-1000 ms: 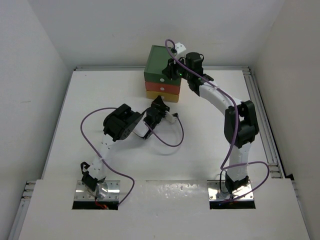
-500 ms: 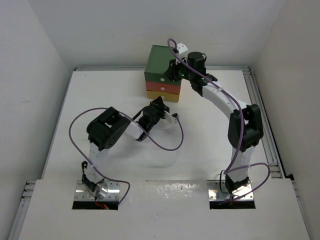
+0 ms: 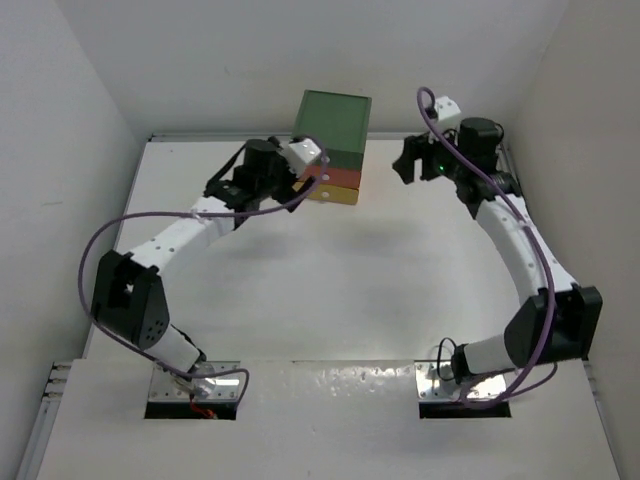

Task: Sort the stationery into containers
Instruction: Reset both arms

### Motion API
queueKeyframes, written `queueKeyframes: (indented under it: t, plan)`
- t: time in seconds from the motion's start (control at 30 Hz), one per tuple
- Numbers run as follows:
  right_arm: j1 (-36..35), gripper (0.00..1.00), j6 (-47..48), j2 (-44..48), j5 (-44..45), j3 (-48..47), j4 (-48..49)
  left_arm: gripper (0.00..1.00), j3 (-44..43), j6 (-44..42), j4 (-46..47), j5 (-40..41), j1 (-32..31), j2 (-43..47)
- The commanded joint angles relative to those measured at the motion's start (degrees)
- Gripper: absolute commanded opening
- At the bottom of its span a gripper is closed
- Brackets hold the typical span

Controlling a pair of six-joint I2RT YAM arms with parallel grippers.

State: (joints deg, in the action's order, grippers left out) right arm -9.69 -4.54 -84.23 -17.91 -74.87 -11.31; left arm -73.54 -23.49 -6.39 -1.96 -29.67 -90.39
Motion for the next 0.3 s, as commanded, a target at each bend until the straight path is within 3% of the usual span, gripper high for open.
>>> queueKeyframes:
  t: [0.0, 0.07, 0.27]
  plan:
    - [3.4, 0.77, 6.3, 5.0, -0.6, 6.2, -9.1, 1.00, 0.9, 18.6, -19.0, -1.7, 3.5, 4.1]
    - [5.4, 0.83, 6.7, 7.4, -1.0, 10.9, -11.2, 1.00, 2.7, 20.7, -21.3, -1.0, 5.8, 6.0]
    - [7.8, 0.92, 5.0, 12.1, -1.3, 22.4, -9.1, 1.00, 11.3, 24.7, -16.5, -6.0, 13.6, 13.5]
